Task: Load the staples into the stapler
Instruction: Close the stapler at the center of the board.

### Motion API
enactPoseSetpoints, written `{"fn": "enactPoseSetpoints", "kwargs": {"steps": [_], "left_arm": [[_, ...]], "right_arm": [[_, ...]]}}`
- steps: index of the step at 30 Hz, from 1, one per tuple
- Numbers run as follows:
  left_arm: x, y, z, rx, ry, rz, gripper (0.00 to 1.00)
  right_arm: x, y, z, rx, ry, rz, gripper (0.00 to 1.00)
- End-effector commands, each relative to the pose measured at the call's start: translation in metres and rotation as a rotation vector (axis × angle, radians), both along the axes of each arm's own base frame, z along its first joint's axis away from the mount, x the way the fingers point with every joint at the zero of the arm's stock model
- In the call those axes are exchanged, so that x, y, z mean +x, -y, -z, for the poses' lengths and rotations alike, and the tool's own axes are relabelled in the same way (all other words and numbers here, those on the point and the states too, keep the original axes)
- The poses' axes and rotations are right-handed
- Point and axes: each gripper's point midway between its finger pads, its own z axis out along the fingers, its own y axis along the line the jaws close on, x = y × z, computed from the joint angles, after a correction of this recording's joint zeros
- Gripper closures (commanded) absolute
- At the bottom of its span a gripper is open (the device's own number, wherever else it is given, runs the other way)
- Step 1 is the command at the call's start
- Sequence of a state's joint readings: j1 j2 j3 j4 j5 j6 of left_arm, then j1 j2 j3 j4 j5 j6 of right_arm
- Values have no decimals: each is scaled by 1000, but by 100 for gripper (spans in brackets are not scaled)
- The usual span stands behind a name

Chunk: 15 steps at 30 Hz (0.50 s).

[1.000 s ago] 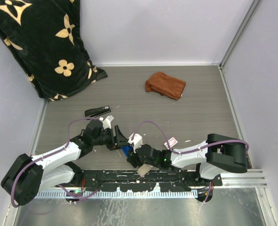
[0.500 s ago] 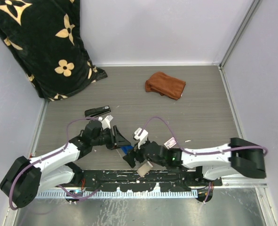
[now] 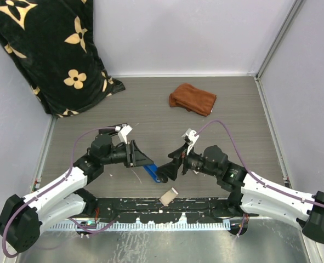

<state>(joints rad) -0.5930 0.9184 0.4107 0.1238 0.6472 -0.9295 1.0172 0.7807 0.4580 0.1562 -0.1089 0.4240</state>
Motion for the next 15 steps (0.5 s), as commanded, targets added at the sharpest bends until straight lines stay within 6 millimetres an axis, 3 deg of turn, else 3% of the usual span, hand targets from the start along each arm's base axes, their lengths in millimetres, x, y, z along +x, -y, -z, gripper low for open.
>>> {"fn": "enactPoseSetpoints", "kwargs": {"steps": [1,5,9,15], "left_arm": [[-22,10,-79,-194,210,199,92],[-37,8,-100,-235,251,280,93],[-45,5,-116,-257,281,318,93],[-48,6,-123,-263,292,351,93]], "right_arm": [[-32,-2,-18,90,-78,-239,0],[-37,0,-31,166,-100,-318,0],[-58,-3,-39,220,-131,-459,0],[-78,-12,-39,249,-199,-601,0]]}}
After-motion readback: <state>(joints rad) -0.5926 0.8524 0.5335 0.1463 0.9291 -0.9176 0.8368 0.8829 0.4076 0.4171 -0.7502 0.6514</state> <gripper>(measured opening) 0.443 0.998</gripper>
